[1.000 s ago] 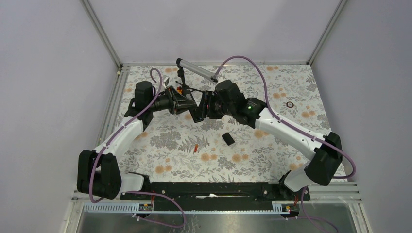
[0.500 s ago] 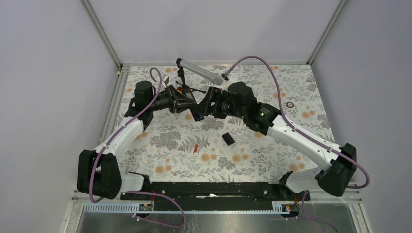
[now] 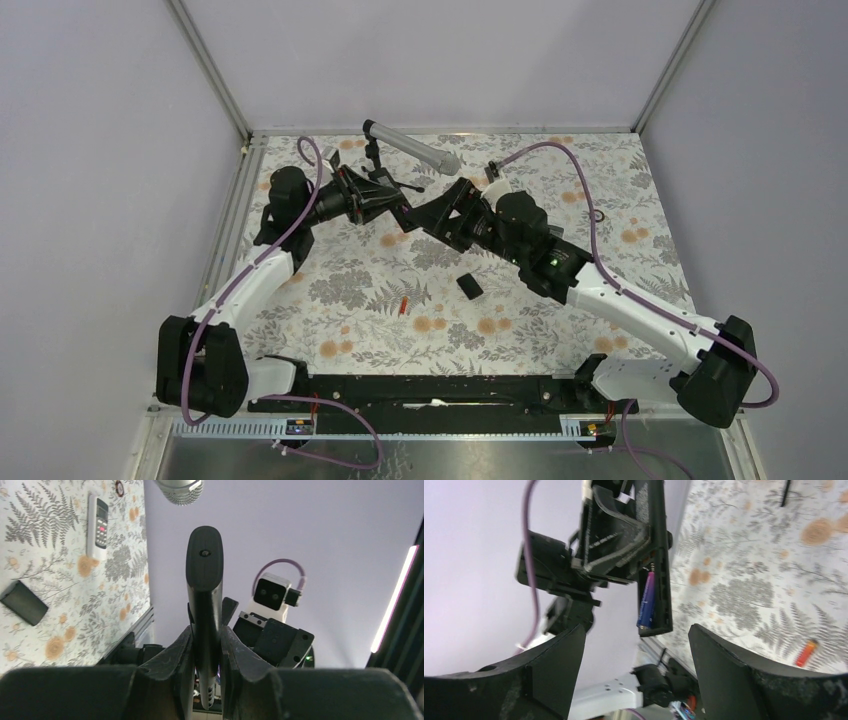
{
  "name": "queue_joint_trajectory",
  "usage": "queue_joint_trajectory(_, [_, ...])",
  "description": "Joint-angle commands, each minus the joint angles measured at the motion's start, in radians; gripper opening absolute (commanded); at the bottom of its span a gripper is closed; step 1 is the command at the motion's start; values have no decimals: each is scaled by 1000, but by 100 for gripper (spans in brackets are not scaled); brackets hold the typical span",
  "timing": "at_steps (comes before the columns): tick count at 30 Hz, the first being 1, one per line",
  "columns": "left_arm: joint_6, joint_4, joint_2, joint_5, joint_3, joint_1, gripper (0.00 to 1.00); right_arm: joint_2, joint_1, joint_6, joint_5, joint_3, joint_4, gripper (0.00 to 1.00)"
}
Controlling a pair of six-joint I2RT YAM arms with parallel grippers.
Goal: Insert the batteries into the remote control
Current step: Load the battery into the remote control.
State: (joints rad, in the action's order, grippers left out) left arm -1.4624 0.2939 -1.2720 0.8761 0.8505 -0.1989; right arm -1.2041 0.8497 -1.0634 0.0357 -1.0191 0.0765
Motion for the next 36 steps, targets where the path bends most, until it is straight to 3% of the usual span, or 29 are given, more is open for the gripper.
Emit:
queue_joint_trajectory(1, [-141,150,58,-72,-28,3,0,10,-7,-160,-25,49,248,83])
queue_joint_trajectory(3, [-149,144,67,-86,-34,3,0,10,-8,-189,-31,62,277,82])
queue_joint_trajectory(8, [-181,142,79,-106,-43,3,0,18,-9,-238,-83,110,360,64])
queue_joint_trajectory(22, [-244,143,102,-126,-71,1,0,6,-18,-247,-91,150,436,45])
queue_joint_trajectory(36, [-250,140,112,-131,-76,-2,0,-19,-20,-206,-74,133,410,39])
